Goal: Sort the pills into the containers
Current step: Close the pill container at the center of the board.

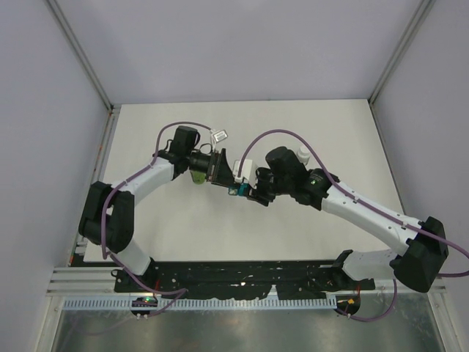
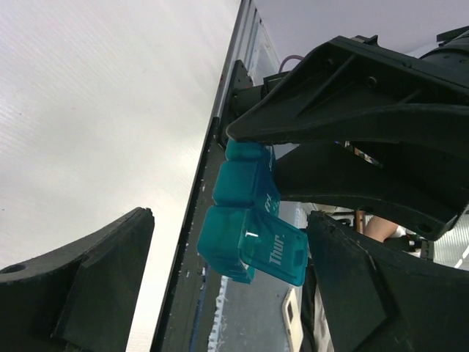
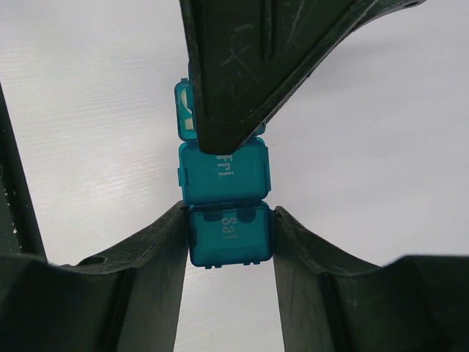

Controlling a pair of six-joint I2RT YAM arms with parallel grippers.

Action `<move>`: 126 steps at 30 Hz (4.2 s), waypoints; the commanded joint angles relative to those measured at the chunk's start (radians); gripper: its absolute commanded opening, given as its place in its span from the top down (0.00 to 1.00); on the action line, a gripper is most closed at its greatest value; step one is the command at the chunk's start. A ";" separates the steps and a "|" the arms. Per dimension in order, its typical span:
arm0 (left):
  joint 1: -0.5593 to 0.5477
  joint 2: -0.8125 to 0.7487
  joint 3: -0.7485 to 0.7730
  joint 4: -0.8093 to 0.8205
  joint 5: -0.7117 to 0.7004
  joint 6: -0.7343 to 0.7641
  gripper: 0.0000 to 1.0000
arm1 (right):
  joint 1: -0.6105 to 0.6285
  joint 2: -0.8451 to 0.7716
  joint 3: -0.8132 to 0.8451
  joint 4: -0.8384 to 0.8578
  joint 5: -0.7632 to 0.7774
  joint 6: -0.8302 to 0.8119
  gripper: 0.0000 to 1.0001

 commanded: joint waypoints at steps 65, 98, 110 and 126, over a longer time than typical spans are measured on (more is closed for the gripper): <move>-0.007 0.029 -0.060 0.245 0.112 -0.274 0.60 | 0.016 -0.034 0.018 0.102 0.123 0.005 0.95; -0.016 0.018 -0.078 0.327 0.097 -0.333 0.78 | 0.014 0.005 0.056 0.061 0.068 0.016 0.95; -0.016 0.001 -0.088 0.327 0.102 -0.322 0.48 | 0.014 0.006 0.052 0.061 0.072 0.013 0.94; -0.011 -0.026 -0.088 0.202 0.089 -0.190 0.58 | 0.002 0.002 0.053 0.055 0.075 0.007 0.95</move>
